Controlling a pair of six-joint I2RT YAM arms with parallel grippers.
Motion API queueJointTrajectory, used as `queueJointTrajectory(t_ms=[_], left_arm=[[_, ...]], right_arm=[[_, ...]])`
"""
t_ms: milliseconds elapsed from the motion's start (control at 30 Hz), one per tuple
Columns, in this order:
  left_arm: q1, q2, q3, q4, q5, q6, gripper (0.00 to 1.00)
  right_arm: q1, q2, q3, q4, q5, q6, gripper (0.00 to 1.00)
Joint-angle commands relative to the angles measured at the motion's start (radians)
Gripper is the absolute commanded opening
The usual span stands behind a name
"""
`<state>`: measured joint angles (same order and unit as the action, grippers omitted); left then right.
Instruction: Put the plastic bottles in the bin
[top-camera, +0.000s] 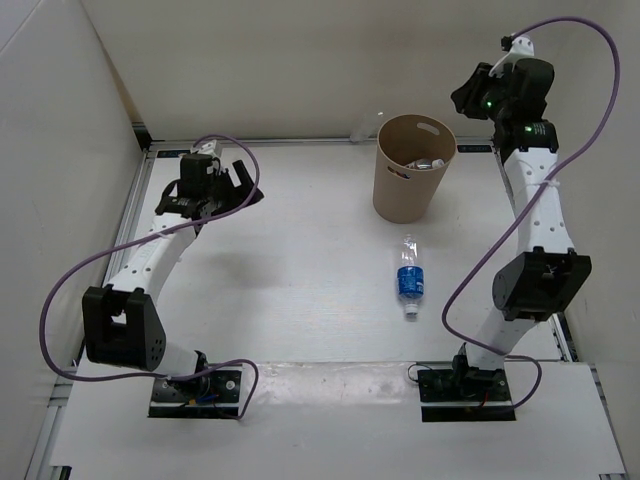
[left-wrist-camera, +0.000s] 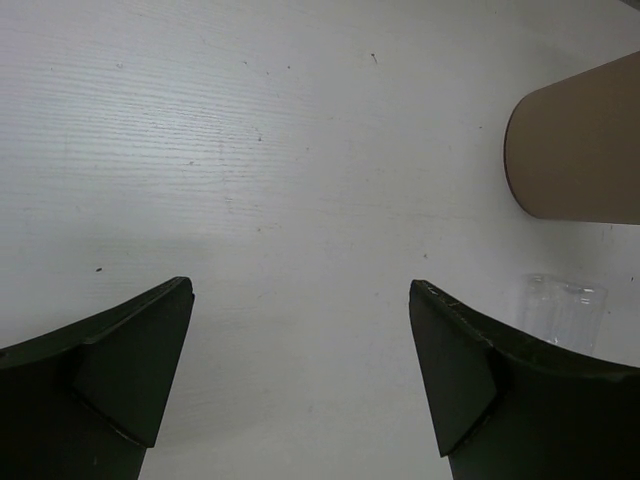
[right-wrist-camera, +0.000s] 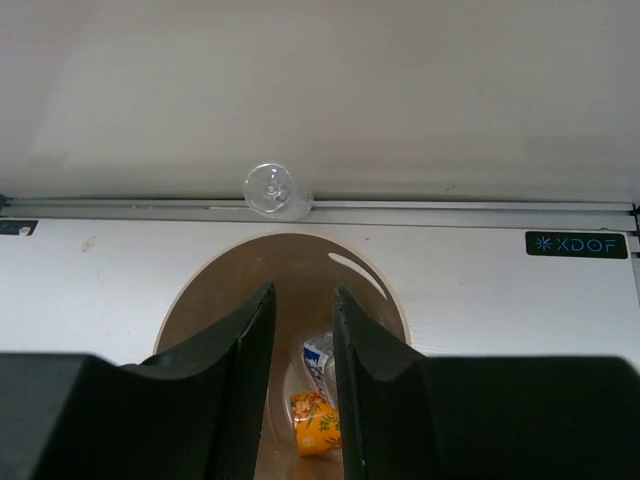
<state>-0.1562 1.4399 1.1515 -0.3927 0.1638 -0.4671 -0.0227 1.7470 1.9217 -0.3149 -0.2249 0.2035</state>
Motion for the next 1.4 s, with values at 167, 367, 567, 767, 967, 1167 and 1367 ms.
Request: queueJointTrajectory(t_ms=[167, 367, 567, 767, 967, 1167, 1367], left_arm=[[0.007, -0.038, -0.007, -0.002, 0.002, 0.004, 0.99], [0.007, -0.036, -0.007, -0.005, 0.006, 0.001, 0.99], [0.007, -0.030, -0.010, -0.012, 0.005, -0.013, 0.99], [0.014, 0.040, 0.068, -0.047, 0.034, -0.108, 0.99], [0.017, 0.183, 0.249, -0.126, 0.111, -0.218, 0.99], [0.015, 0.267, 0.323, -0.135, 0.154, -0.286, 0.99], [0.018, 0.290, 0.329, -0.144, 0.171, -0.298, 0.99]], right_arm=[[-0.036, -0.089, -0.016, 0.016, -0.019, 0.011, 0.41], [-0.037, -0.122, -0.059, 0.023, -0.016, 0.008, 0.46], [-0.042, -0.132, -0.069, 0.023, -0.024, -0.003, 0.50], [-0.069, -0.141, -0.084, 0.008, -0.070, -0.018, 0.61], [-0.109, -0.132, -0.072, -0.023, -0.178, -0.027, 0.68], [-0.134, -0.075, -0.006, -0.130, -0.220, -0.082, 0.68], [-0.117, 0.086, 0.187, -0.484, -0.257, -0.269, 0.66]])
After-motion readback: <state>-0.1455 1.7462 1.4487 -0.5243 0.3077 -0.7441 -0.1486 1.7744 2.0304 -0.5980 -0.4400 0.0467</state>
